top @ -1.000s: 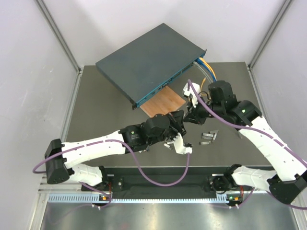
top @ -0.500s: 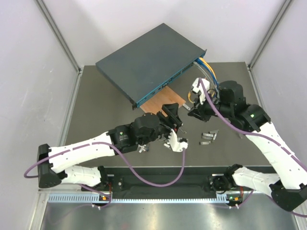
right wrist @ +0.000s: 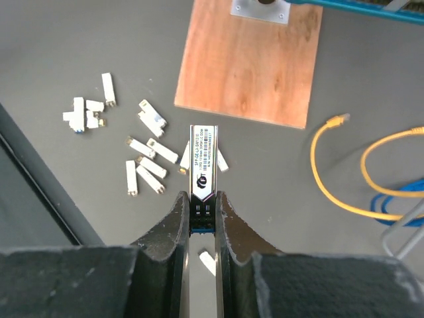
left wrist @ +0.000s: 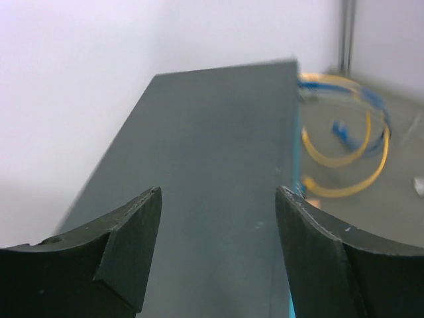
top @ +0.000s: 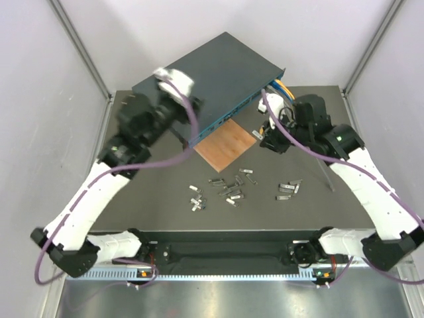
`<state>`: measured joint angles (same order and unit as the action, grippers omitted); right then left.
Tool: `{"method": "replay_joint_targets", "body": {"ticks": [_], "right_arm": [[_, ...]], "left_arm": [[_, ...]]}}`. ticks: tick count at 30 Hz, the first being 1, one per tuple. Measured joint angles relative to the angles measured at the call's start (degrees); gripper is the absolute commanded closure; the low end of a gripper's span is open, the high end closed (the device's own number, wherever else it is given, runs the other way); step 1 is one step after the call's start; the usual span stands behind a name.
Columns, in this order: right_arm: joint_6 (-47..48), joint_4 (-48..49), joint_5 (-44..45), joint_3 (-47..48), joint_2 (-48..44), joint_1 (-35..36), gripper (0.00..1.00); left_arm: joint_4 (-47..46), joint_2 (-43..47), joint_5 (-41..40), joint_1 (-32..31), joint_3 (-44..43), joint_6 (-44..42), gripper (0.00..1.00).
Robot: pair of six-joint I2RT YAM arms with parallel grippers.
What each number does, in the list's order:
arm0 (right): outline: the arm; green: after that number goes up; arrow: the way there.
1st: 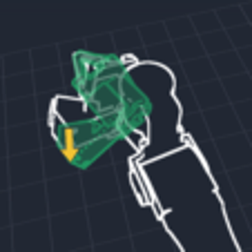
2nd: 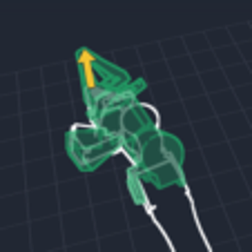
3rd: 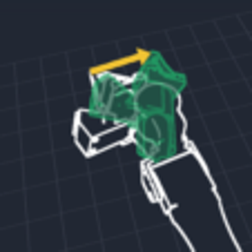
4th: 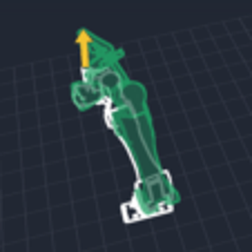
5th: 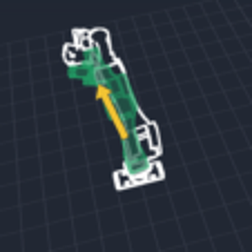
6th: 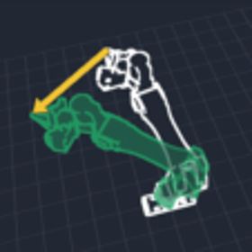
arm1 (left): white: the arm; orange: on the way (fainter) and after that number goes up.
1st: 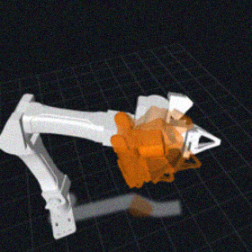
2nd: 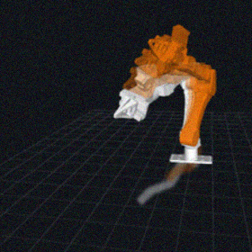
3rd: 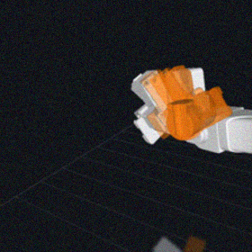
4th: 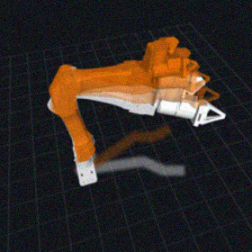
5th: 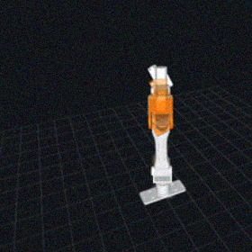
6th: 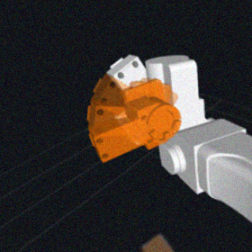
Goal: Insert the plug into the switch port
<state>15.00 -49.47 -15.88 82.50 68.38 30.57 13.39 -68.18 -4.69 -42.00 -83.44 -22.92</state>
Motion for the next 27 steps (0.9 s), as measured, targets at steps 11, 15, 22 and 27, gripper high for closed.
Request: {"method": "replay_joint_targets", "body": {"ticks": [11,15,22,27], "right_arm": [[2.6,-5.9,5.0,14.2,11.7,1.6,1.00],[3.3,-6.5,7.0,17.6,14.7,2.8,1.00],[3.4,-7.7,10.3,20.5,19.9,4.2,1.00],[3.2,-8.7,11.4,21.8,21.7,4.9,1.00]], "left_arm": [[-6.5,13.1,22.3,40.7,15.9,60.5,0.18],[-7.0,14.6,25.5,44.7,23.2,68.7,0.16],[-14.1,13.5,31.5,47.1,32.7,79.1,0.11],[-22.5,9.7,35.6,47.2,35.5,84.8,0.11]]}}
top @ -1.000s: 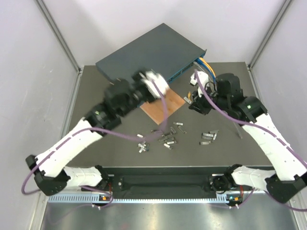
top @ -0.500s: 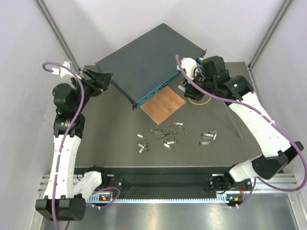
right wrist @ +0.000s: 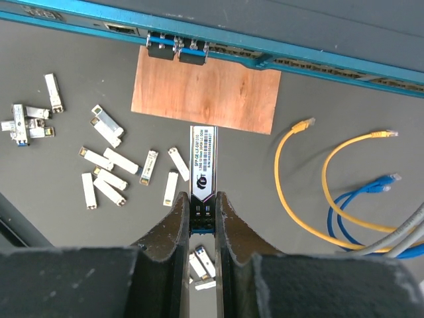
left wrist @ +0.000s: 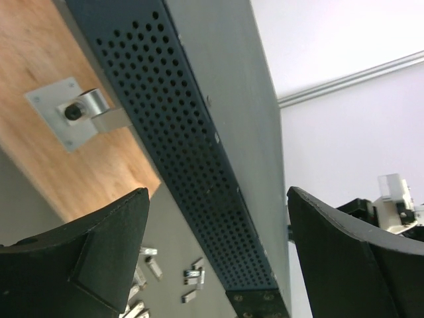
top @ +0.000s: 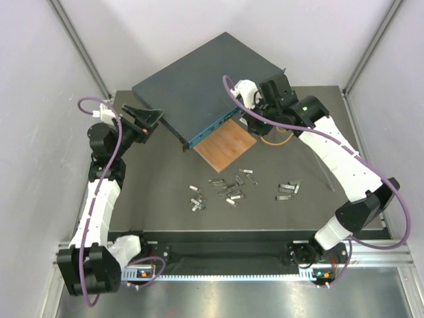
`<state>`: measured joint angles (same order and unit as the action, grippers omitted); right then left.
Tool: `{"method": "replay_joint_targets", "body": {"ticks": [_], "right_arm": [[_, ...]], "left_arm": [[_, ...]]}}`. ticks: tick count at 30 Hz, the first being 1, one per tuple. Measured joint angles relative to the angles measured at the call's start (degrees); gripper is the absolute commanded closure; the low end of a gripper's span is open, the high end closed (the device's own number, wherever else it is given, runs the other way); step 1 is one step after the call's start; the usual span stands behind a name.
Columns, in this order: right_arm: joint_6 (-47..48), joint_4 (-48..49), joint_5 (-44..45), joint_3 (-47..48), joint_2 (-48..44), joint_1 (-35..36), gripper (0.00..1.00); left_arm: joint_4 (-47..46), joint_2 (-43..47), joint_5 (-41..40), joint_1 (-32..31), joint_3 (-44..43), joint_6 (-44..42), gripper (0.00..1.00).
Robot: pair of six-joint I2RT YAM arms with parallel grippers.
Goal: Insert the plug into the switch port
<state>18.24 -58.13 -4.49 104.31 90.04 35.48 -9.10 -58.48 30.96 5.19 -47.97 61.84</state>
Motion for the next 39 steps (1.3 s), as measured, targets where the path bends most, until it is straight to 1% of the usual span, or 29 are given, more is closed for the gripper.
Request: {"method": "replay_joint_targets", "body": {"ticks": [6,8,11,12,13,15,16,18,19,21,22,26,33,39], "right_arm": [[-0.4,-1.0,0.2,3.2,1.7,0.0,1.00],[-0.5,-1.2,0.1,4.2,2.4,0.0,1.00],[-0.7,-1.4,0.1,5.3,3.7,0.0,1.00],[-0.8,-1.4,0.1,5.5,4.0,0.0,1.00],[-0.9,-1.5,0.1,5.7,4.4,0.0,1.00],[-1.5,-1.7,0.1,6.3,5.3,0.0,1.00],[-1.8,-1.6,0.2,6.7,5.8,0.0,1.00],[-2.0,-1.4,0.2,7.4,6.5,0.0,1.00],[-2.2,-1.5,0.3,7.6,6.7,0.0,1.00],[-2.5,-1.5,0.3,7.9,7.0,0.0,1.00],[-2.8,-1.4,0.3,8.1,7.1,0.0,1.00],[-3.3,-1.4,0.4,9.1,7.6,0.0,1.00],[-4.2,-1.3,0.3,9.5,8.4,0.0,1.00],[-4.9,-1.3,0.2,9.5,9.1,0.0,1.00]], "left_arm": [[-7.9,-3.3,3.2,-0.1,1.2,4.1,0.11],[-9.5,-4.3,3.9,-0.4,1.4,4.8,0.12],[-11.2,-5.7,4.3,-0.9,1.9,6.0,0.18],[-11.5,-6.2,4.4,-1.2,2.0,6.2,0.20],[-11.7,-6.6,4.4,-1.5,2.0,6.2,0.25],[-12.0,-7.1,4.4,-2.2,2.0,6.5,0.32],[-12.2,-7.3,4.4,-2.6,2.0,6.4,0.40],[-12.3,-7.5,4.1,-3.2,2.1,6.6,0.48],[-12.2,-7.5,4.1,-3.3,2.1,7.4,0.53],[-12.3,-7.5,4.0,-3.4,2.1,7.5,0.59],[-12.3,-7.5,4.0,-3.4,2.1,7.5,0.63],[-12.4,-7.6,3.9,-3.5,2.1,7.6,0.71],[-12.4,-7.6,3.9,-3.5,2.1,7.8,0.76],[-12.3,-7.6,3.9,-3.5,2.1,7.8,0.77]]}}
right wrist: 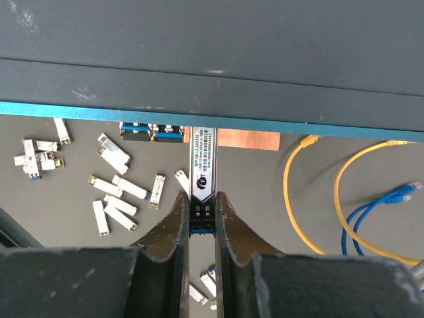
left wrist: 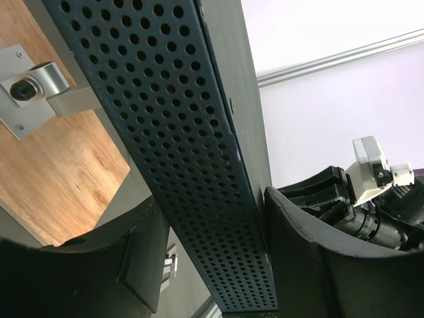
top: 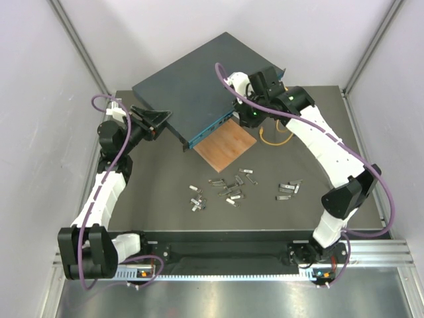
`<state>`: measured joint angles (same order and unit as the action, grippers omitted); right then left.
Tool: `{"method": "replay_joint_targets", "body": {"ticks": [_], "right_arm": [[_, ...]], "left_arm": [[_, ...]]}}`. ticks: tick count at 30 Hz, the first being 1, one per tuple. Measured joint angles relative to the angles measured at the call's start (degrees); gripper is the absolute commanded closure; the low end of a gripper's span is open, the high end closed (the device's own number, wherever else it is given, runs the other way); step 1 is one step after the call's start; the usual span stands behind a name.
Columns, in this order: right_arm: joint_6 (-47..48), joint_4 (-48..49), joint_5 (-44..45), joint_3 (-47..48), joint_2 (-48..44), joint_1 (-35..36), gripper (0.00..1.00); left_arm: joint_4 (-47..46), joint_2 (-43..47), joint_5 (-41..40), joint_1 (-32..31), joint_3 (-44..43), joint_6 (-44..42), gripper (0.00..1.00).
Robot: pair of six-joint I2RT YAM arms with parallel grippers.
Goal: Insert the plug into the switch port
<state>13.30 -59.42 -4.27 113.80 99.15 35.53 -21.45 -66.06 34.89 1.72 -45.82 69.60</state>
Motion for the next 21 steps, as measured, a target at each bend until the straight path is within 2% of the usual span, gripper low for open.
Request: {"method": "replay_joint_targets", "body": {"ticks": [21], "right_arm": [[-0.5,-0.1,-0.5,1.5,0.5,0.0,1.00]], "left_arm": [[0.0,0.0,0.0,0.0,0.0,0.0,0.81]]}}
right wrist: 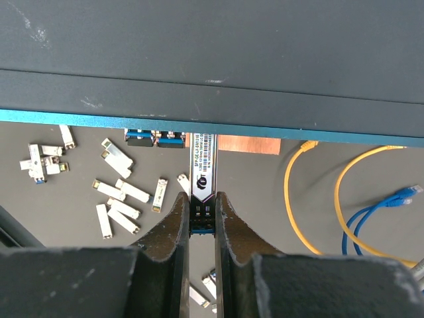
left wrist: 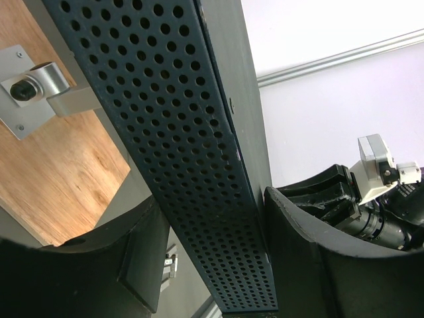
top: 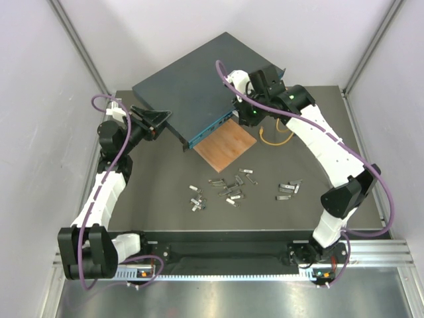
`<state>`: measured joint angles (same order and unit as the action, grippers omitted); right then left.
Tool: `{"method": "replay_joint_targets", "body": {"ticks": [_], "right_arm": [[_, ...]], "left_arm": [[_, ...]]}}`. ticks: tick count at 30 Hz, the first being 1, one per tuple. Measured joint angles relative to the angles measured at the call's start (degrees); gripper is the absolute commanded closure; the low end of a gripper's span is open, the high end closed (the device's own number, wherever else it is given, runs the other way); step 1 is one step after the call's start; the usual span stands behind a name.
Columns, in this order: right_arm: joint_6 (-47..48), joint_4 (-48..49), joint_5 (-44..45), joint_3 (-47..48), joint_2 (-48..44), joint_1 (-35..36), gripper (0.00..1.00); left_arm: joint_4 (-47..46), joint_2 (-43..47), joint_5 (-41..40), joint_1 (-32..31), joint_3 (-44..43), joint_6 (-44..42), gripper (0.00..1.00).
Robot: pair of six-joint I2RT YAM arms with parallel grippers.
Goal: Insert the plug into the switch port
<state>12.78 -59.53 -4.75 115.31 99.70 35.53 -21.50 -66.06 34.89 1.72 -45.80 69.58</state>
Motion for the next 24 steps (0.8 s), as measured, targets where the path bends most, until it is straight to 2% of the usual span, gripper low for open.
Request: {"method": "replay_joint_targets", "body": {"ticks": [24], "right_arm": [[-1.9,-0.7,0.2,1.1,0.9,0.0,1.00]], "left_arm": [[-0.4,-0.2,0.0,0.0,0.0,0.2,0.83]]}}
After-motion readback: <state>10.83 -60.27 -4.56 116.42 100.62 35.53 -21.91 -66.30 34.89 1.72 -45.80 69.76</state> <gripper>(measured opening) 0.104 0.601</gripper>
